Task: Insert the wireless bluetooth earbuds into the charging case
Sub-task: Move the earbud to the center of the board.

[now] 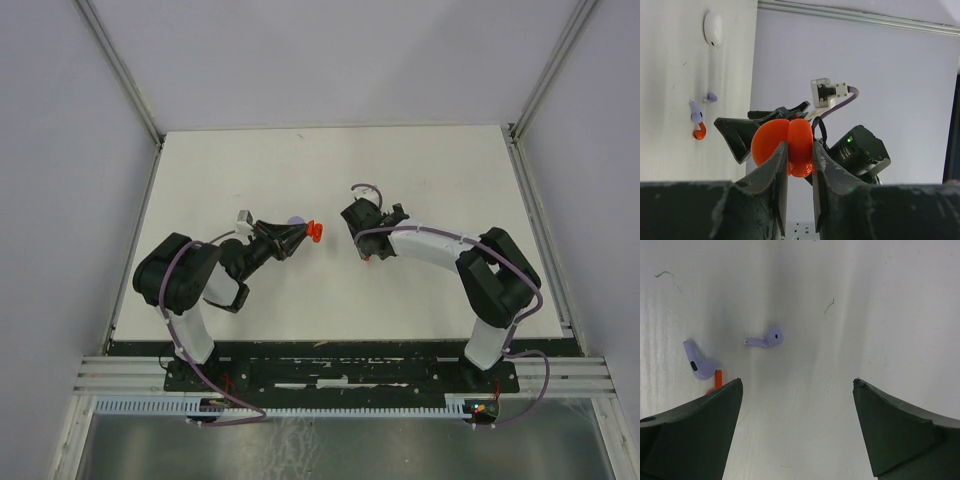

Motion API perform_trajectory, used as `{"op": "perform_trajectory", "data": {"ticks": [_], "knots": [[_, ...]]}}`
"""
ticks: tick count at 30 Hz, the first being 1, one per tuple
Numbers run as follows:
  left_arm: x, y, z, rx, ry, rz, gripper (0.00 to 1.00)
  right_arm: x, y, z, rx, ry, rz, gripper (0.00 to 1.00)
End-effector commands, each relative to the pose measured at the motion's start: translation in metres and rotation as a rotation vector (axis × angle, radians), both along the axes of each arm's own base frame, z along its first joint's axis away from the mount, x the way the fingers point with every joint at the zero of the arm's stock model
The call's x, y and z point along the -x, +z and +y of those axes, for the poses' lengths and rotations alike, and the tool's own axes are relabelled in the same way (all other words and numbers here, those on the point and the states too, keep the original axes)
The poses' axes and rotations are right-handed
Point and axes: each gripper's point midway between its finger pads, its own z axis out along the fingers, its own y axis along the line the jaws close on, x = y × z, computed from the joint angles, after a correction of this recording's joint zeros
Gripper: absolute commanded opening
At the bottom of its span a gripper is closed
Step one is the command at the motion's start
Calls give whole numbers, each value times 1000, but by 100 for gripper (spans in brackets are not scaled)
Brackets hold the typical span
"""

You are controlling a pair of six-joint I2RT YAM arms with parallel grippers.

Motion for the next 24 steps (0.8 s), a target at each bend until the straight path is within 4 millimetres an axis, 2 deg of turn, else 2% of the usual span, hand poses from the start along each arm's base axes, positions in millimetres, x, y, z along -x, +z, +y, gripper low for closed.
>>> {"op": "perform_trajectory", "data": {"ticks": [1,12,24], "knots": [[8,48,4,67,-9,-207,3,-10,4,0,10,-27,-11,99],[7,47,5,65,-7,-204,3,-7,-8,9,-11,8,53,100],[7,45,6,63,-6,-201,3,-4,-10,24,-51,48,80,100]]}}
